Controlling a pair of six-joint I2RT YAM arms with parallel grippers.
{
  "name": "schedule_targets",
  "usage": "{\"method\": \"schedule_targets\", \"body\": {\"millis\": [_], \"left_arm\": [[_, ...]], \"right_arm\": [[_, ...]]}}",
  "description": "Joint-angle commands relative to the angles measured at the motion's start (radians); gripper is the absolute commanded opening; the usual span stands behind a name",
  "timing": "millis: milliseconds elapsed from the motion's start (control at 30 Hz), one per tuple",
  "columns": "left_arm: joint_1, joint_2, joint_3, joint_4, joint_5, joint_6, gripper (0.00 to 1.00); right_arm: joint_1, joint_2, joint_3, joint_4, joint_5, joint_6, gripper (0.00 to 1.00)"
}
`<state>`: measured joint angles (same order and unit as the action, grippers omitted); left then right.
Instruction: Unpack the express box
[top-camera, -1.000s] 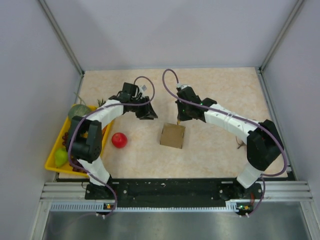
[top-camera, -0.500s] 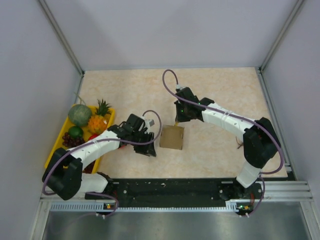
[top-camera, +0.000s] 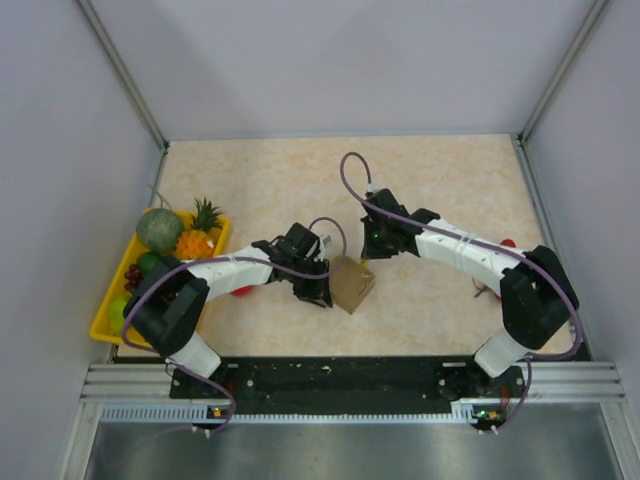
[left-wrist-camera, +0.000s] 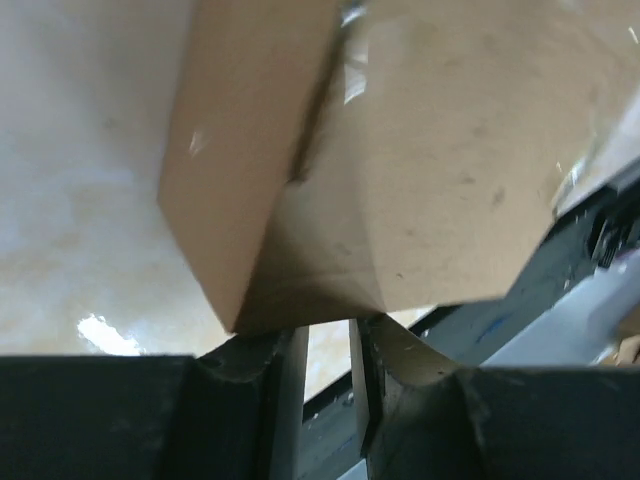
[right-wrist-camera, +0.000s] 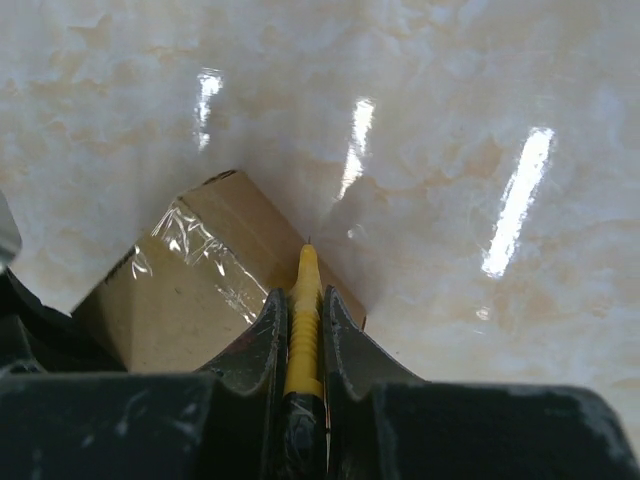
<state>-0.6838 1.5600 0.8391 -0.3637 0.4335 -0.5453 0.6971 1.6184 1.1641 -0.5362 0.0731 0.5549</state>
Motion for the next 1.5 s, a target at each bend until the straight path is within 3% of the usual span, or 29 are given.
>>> {"method": "schedule_targets", "body": {"millis": [0, 200, 333, 433, 500, 533, 667, 867, 933, 1133, 1467], "left_arm": [[0.013, 0.08, 0.092, 0.046, -0.171, -0.157, 0.26], [0.023, 0.135, 0.167, 0.17, -0.203, -0.19, 0.24], [0.052, 0.153, 0.239, 0.1, -0.266, -0.203, 0.2], [0.095, 0.092, 0.172, 0.081, -0.303, -0.266, 0.19], [0.13, 0.026, 0.123, 0.123, -0.294, -0.286, 0.23], [0.141, 0.003, 0.098, 0.15, -0.274, -0.288, 0.29], [0.159, -0.052, 0.034, 0.294, -0.065, -0.269, 0.46], [0.159, 0.02, 0.025, 0.401, 0.097, -0.266, 0.52], [0.159, 0.06, 0.052, 0.33, 0.083, -0.251, 0.5], [0.181, 0.094, 0.028, 0.334, 0.102, -0.235, 0.19], [0.317, 0.095, -0.101, 0.462, 0.244, -0.229, 0.15]], "right_arm": [[-0.004, -0.106, -0.064, 0.013, -0.009, 0.048, 0.0], [-0.005, -0.204, -0.145, 0.028, 0.001, 0.048, 0.0], [-0.005, -0.232, -0.182, 0.058, 0.011, 0.069, 0.0], [-0.004, -0.23, -0.187, 0.068, 0.031, 0.059, 0.0], [-0.005, -0.229, -0.185, 0.07, 0.037, 0.059, 0.0], [-0.005, -0.23, -0.185, 0.068, 0.03, 0.057, 0.0], [-0.004, -0.241, -0.188, 0.07, 0.037, 0.059, 0.0], [-0.005, -0.245, -0.178, 0.071, 0.024, 0.05, 0.0], [-0.005, -0.258, -0.176, 0.07, 0.016, 0.053, 0.0], [-0.004, -0.299, -0.155, 0.07, -0.016, 0.059, 0.0], [-0.005, -0.39, -0.087, -0.054, 0.109, 0.022, 0.0]]}}
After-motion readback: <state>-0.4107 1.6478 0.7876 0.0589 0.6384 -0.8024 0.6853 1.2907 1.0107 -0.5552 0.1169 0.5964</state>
